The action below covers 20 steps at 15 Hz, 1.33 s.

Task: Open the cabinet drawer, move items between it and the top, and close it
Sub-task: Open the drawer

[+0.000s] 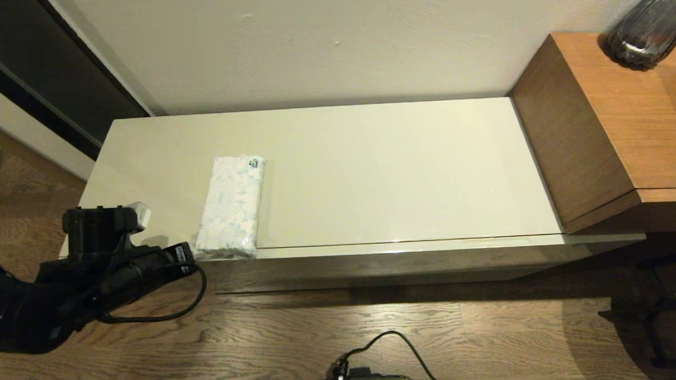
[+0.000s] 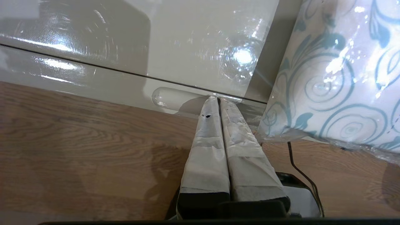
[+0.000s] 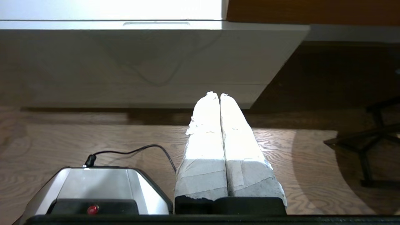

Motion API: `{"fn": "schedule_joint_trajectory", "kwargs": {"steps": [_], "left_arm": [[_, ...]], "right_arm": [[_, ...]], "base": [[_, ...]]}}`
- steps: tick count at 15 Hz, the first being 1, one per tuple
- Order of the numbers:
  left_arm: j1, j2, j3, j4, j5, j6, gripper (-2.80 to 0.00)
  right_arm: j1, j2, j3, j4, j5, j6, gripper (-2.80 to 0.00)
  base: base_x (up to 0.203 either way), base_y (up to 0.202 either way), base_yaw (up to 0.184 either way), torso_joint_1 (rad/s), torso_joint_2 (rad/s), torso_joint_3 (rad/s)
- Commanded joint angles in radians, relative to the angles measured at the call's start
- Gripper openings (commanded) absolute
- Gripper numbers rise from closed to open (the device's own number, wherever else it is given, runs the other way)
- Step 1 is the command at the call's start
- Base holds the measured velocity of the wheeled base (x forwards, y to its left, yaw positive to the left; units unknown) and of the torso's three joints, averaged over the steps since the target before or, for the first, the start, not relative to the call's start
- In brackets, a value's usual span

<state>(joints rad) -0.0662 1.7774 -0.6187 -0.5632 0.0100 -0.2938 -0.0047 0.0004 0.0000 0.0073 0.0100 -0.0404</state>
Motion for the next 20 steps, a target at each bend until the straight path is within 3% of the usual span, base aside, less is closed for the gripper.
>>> {"fn": "schedule_joint_trajectory", "kwargs": {"steps": [1, 6, 11, 17, 20], "left_arm": [[-0.031, 0.009, 0.043, 0.012, -0.009, -0.002, -2.8], [-0.045, 0.085, 0.117, 0.021, -0.06, -0.004, -2.8], [-0.06, 0.004, 0.115, 0.193, -0.143, -0.005, -2.8], [-0.06, -0.278, -0.023, 0.646, -0.384, -0.029, -2.8], [-0.056, -0.468, -0.182, 0.991, -0.635, -0.068, -2.8]], "right_arm": [[0.0, 0.0, 0.0, 0.0, 0.001, -0.001, -2.8], [0.0, 0.0, 0.0, 0.0, 0.001, -0.001, -2.8], [0.0, 0.0, 0.0, 0.0, 0.001, -0.003, -2.8], [0.0, 0.0, 0.0, 0.0, 0.001, -0.002, -2.8], [0.0, 0.0, 0.0, 0.0, -0.001, -0.001, -2.8]], "base": [[0.0, 0.0, 0.0, 0.0, 0.0, 0.0], [0.0, 0.0, 0.0, 0.0, 0.0, 0.0], [0.0, 0.0, 0.0, 0.0, 0.0, 0.0], [0.0, 0.0, 0.0, 0.0, 0.01, -0.002], [0.0, 0.0, 0.0, 0.0, 0.0, 0.0]]}}
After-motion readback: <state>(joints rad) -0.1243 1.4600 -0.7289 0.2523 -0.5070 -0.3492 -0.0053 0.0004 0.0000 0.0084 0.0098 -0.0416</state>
